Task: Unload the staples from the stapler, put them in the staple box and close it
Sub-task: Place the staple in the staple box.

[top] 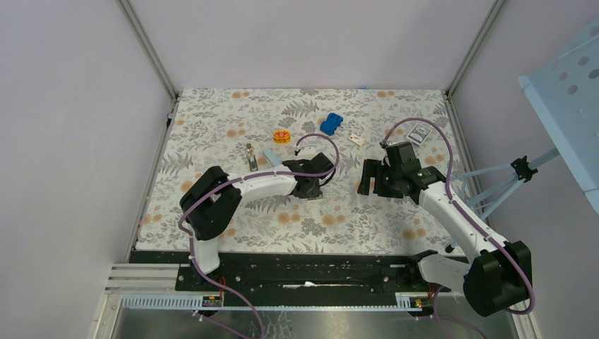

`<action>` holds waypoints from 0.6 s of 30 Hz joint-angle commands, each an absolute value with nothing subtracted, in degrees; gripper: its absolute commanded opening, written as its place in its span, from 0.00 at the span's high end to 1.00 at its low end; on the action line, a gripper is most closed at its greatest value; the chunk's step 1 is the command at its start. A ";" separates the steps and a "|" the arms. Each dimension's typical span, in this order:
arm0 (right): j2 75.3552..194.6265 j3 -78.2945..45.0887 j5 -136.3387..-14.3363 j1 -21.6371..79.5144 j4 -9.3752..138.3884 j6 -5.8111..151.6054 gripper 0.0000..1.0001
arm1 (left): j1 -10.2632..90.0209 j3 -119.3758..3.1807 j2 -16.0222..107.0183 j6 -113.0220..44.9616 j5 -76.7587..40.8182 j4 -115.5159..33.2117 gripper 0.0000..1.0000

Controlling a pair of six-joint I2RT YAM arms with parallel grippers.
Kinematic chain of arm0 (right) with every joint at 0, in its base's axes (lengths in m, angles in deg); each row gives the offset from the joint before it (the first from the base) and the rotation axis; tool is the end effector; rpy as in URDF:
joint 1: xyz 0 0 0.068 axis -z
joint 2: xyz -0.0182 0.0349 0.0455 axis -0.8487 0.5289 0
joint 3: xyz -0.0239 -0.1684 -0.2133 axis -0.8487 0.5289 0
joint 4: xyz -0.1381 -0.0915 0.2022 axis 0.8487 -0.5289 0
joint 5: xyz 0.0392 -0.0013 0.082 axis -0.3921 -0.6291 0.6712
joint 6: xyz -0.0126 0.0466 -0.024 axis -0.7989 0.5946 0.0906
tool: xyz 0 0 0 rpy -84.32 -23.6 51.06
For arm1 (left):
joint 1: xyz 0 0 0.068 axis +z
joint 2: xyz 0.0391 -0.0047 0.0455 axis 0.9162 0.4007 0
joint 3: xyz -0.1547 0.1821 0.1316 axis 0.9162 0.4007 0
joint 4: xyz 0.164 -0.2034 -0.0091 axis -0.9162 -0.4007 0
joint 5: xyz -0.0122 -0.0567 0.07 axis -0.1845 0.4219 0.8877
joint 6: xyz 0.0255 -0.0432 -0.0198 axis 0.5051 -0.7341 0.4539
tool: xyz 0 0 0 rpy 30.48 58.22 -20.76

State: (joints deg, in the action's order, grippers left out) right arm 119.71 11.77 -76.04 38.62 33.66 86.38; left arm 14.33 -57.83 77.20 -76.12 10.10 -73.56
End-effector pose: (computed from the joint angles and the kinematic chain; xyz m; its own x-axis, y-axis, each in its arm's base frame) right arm 0.2186 0.0818 0.2496 -0.8174 0.0766 -0.5710 -0.1281 0.9421 0.3098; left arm 0.2414 -0.2897 0.1758 -0.8597 -0.1302 -0.4939 -0.0626 0.9865 -0.1511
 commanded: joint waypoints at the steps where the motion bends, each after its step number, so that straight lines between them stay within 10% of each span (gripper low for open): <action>1: 120.00 10.35 -76.52 38.83 33.22 85.68 0.14 | 14.35 -57.96 77.43 -76.89 10.01 -72.27 0.76; 18: 120.52 10.34 -75.66 38.82 33.75 85.83 0.14 | 14.37 -57.45 76.68 -76.77 9.51 -72.34 0.74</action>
State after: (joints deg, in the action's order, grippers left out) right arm 120.32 11.77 -76.00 38.62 33.66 86.40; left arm 14.33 -57.52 77.20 -76.32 9.62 -73.56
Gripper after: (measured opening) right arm 0.862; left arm 0.256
